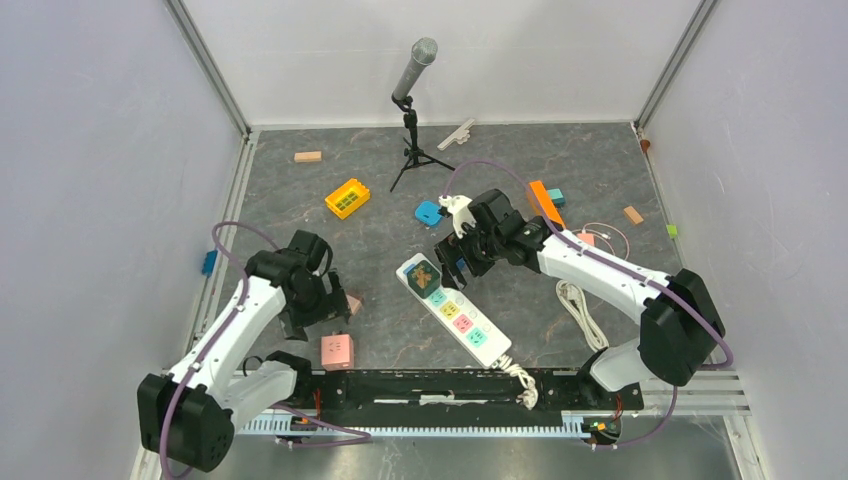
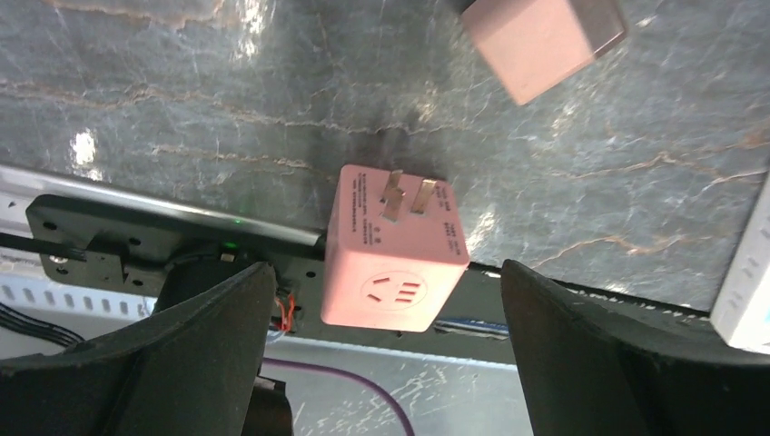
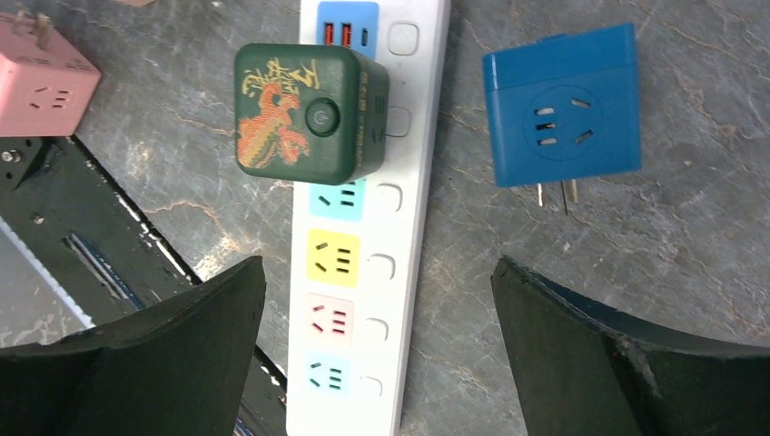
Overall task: Insert the plug
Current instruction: Insert the plug into the socket, then pick up the plug from the center of the board.
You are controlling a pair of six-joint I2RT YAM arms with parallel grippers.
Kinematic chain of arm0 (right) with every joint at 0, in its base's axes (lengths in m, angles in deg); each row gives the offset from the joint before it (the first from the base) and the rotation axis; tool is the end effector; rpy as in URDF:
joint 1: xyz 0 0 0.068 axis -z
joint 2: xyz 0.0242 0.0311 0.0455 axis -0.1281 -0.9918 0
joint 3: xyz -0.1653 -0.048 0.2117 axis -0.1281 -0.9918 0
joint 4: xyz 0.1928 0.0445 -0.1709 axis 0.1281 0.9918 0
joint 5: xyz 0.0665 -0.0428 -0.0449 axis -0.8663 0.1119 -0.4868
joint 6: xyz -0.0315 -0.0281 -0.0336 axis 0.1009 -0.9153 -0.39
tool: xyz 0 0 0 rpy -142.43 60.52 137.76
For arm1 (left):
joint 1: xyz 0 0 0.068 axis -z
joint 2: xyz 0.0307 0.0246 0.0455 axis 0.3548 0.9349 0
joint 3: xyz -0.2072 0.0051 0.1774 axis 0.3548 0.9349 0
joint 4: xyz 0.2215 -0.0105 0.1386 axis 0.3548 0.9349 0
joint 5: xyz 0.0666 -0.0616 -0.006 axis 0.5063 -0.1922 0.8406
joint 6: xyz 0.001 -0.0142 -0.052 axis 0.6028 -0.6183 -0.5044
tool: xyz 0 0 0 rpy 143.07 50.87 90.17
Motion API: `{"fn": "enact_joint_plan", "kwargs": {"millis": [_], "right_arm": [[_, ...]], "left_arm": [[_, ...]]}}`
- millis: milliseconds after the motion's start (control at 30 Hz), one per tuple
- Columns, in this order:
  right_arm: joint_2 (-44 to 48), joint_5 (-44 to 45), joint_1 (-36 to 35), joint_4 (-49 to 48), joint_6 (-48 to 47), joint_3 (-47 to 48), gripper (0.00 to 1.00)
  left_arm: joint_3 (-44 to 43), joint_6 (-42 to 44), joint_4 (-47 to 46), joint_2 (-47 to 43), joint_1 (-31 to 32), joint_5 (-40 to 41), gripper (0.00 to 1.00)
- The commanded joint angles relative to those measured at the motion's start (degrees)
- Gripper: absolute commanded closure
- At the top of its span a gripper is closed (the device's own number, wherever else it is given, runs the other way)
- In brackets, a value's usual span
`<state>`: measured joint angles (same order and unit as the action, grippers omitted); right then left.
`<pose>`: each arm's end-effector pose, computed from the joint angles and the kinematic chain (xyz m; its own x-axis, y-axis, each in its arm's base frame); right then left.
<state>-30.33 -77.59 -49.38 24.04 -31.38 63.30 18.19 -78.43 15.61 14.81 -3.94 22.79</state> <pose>0.2217 0.2115 0.2480 -0.6815 -0.4394 -0.5852 -0.6758 0.6848 0.2727 0.1390 -0.0412 0.2281 -0.9143 -0.3830 -0.1315 -0.3760 0.9236 -0.0754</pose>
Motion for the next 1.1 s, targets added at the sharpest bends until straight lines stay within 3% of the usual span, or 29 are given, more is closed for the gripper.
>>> {"fn": "enact_joint_plan", "kwargs": {"millis": [0, 233, 433, 800, 933, 1067], "right_arm": [[1.19, -4.38, 0.35, -2.82, 0.79, 0.44, 0.02], [0.9, -5.29, 0.5, -2.9, 0.99, 0.7, 0.02], [1.08, -5.22, 0.73, -1.9, 0.54, 1.04, 0.02], [1.94, -5.25, 0.95, -1.77, 0.66, 1.92, 0.02], [2.55, -4.9, 0.89, -1.87, 0.5, 1.46, 0.02], [2.63, -5.29, 1.0, -1.72, 0.49, 1.59, 0.02]], "left_arm": [[0.94, -1.98, 2.94, 1.05, 1.36, -1.16, 0.0], [3.05, -4.34, 0.71, 6.59, 10.44, -3.42, 0.0], [0.8, -8.52, 1.47, 12.0, 17.49, 1.53, 0.0], [-1.06, -10.47, 2.44, 16.45, 21.65, 4.14, 0.06], [-1.63, -10.4, 2.5, 17.69, 22.21, 4.44, 0.15], [-2.14, -10.03, 1.5, 19.43, 22.94, 3.19, 0.16]]}}
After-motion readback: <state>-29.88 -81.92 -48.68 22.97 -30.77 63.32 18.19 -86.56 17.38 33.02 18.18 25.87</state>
